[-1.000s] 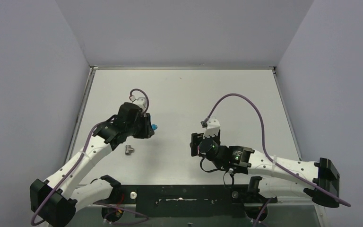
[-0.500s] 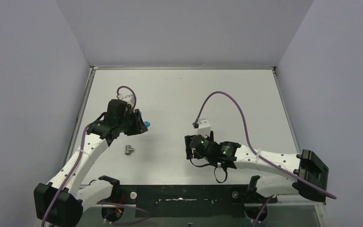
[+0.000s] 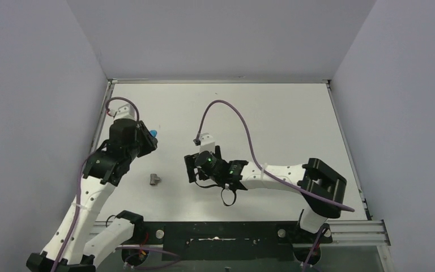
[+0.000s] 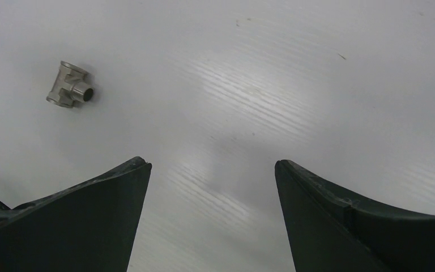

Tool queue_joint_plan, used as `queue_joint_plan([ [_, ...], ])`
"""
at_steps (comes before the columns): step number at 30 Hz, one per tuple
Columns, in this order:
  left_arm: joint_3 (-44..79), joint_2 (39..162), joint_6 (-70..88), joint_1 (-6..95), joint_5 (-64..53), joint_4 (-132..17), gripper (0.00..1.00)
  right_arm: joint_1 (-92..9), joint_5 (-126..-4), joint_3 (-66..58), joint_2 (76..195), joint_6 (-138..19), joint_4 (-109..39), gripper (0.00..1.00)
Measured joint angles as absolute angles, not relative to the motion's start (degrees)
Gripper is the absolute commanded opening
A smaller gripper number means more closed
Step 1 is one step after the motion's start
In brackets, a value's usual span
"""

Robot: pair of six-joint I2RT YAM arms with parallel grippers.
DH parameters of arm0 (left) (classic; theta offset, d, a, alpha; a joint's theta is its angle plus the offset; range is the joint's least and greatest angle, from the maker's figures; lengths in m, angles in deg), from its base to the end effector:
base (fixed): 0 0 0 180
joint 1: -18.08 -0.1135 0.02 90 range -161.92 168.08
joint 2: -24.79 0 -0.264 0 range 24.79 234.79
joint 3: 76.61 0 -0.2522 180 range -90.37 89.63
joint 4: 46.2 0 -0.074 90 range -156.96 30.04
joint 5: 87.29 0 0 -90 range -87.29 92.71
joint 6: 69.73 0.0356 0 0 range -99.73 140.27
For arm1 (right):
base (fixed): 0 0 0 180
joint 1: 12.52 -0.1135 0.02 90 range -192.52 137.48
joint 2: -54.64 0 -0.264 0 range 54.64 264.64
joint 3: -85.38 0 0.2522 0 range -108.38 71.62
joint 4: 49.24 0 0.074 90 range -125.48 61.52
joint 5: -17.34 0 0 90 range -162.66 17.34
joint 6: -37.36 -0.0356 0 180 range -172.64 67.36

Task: Install the water faucets
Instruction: Adjust the adaptor at the center of the board.

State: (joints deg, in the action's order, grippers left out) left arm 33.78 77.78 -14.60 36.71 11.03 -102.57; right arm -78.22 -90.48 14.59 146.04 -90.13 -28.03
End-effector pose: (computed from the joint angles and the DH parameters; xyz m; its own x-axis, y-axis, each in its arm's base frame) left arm 0.1786 -0.0548 0.3266 -0.6176 -0.3888 -0.6837 -0.1736 0.9152 -0.3636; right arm 0.1510 0.3081 0.2167 -0.6887 -0.1173 -0.7155 -0.4470 0.8457 0.2917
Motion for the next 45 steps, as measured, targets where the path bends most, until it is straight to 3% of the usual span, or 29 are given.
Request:
queue_joint_plan([
  [11,10.7,71.8,-12.0,38.8,29.7,-107.9,0.0,-79.1,-80.7,-10.1,173.1,-83.0,-37.3,0.83],
  [22,12.2,67.8,-9.2,39.9,31.4,-108.6,0.0,-80.7,-76.1,-23.6,186.5,-81.0,-36.8,0.79],
  [26,12.9,67.6,-9.0,40.2,31.4,-108.7,0.0,-81.2,-75.8,-25.8,187.3,-80.5,-34.6,0.71],
  [34,13.7,67.6,-9.0,40.5,31.1,-108.6,0.0,-82.7,-77.7,-27.7,187.7,-79.1,-28.4,0.41],
  [39,15.3,67.8,-8.9,40.6,30.4,-108.6,0.0,-82.7,-79.6,-24.9,185.9,-79.0,-28.4,0.36],
  [45,17.7,70.2,-7.9,40.8,25.9,-108.2,0.0,-81.9,-81.2,-9.6,174.5,-77.6,-26.2,0.32],
])
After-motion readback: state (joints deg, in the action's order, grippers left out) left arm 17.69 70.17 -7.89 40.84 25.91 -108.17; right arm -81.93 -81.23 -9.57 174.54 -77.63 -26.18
